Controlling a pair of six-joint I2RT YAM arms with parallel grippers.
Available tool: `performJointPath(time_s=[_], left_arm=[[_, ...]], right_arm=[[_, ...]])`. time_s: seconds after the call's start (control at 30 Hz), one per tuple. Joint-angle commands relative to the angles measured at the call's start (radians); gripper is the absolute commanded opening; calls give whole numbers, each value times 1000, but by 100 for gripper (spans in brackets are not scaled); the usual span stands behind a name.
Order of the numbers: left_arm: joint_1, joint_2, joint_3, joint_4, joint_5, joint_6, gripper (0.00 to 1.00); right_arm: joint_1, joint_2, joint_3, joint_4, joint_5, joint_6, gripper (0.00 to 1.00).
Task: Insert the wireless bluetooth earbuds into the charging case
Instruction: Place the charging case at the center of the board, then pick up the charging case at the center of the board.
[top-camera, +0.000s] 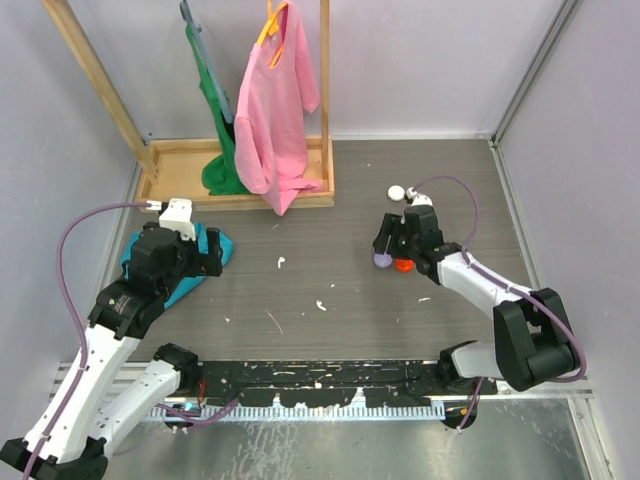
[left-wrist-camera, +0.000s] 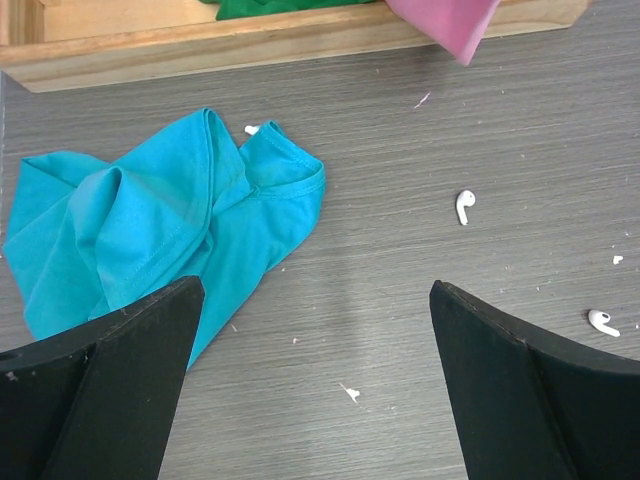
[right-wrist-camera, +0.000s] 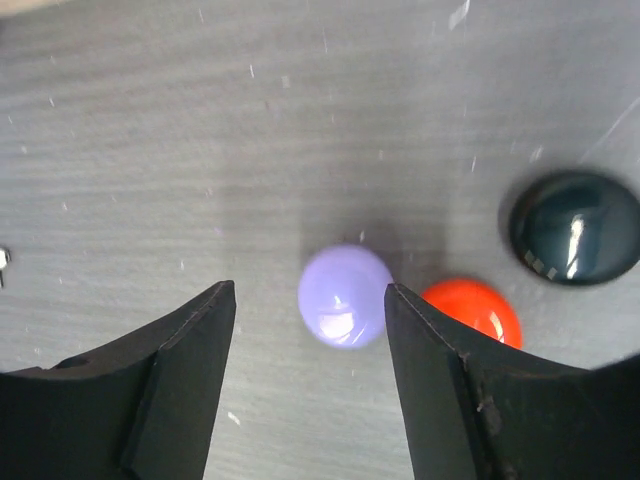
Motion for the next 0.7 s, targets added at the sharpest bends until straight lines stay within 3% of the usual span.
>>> performJointPath(time_s=[0.0, 0.23, 0.4, 0.67], left_arm=[[17, -9, 1, 54, 23, -19, 98], [27, -27, -12, 59, 29, -22, 98], [44, -34, -19, 63, 40, -28, 98], [52, -34, -23, 65, 34, -27, 98]], right_arm=[[-3, 39, 148, 0, 126, -107, 68], [-33, 273, 326, 78, 319, -159, 75], [-88, 450, 497, 111, 293, -248, 77], [-116, 671, 721, 98, 308, -200, 79]])
